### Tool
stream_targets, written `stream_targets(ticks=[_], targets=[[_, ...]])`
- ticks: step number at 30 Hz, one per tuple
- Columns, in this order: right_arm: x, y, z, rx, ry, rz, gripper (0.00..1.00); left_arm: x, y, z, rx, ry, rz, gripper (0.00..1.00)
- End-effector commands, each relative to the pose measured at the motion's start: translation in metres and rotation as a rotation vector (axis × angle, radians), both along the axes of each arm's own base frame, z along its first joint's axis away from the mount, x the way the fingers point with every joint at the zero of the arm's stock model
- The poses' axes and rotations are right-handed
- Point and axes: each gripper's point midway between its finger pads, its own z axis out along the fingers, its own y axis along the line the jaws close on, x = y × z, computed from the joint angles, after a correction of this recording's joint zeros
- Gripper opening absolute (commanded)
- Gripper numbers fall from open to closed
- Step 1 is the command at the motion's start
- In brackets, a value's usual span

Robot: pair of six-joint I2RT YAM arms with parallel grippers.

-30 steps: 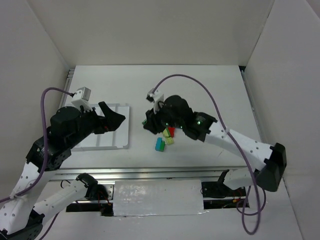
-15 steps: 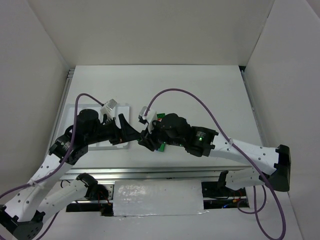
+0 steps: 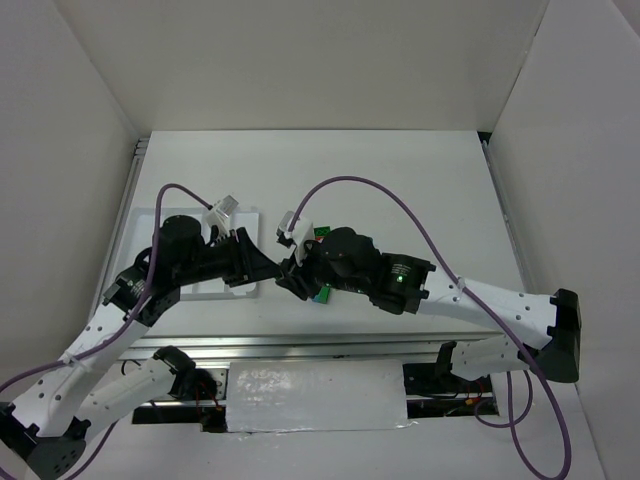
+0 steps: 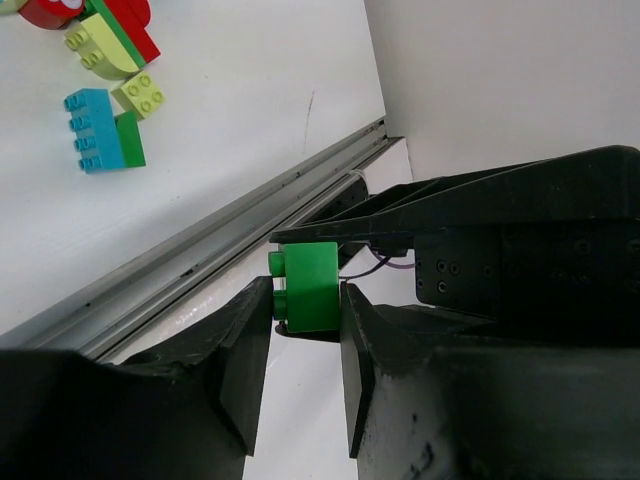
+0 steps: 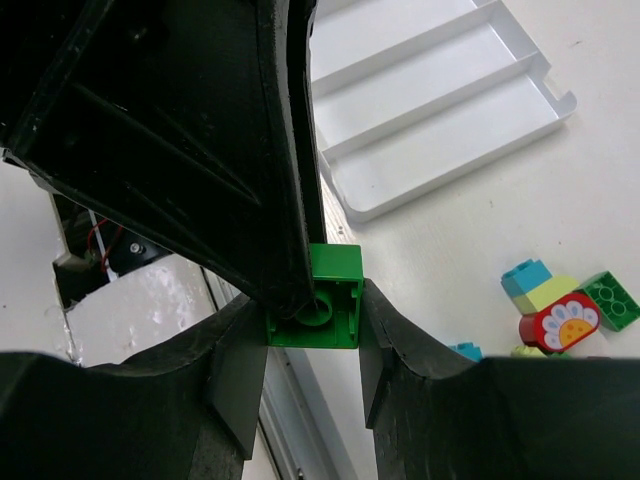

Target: Sort the legos into containers by color

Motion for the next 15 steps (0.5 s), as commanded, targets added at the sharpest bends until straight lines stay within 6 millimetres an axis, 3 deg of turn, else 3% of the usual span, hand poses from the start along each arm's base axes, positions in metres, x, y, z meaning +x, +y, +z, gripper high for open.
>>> stream_targets(ticks=[1, 6, 9, 11, 13, 14, 15], targets=[[0.011, 0.014, 0.046, 0.148, -0.090, -0.029, 0.01, -0.011, -0.009, 0.009, -0.033, -0.018, -0.076, 0.43], [0.008, 0.013, 0.056, 0.194, -0.104, -0.013, 0.01, -0.010, -0.013, 0.004, -0.042, -0.008, -0.093, 0.41], [0.004, 0.015, 0.054, 0.193, -0.096, 0.007, 0.02, -0.009, -0.015, 0.006, -0.046, -0.025, -0.104, 0.18], [0.003, 0.016, 0.053, 0.192, -0.093, 0.014, 0.09, -0.008, -0.015, 0.011, -0.049, -0.042, -0.107, 0.00], [0.004, 0.016, 0.047, 0.183, -0.086, 0.014, 0.63, -0.003, -0.010, 0.013, -0.030, -0.075, -0.071, 0.00], [0.005, 0.016, 0.041, 0.179, -0.078, 0.006, 0.99, 0.006, -0.001, 0.013, 0.018, -0.103, 0.000, 0.00], [0.007, 0.015, 0.037, 0.171, -0.072, -0.006, 1.00, 0.013, 0.003, 0.016, 0.033, -0.130, 0.039, 0.00]])
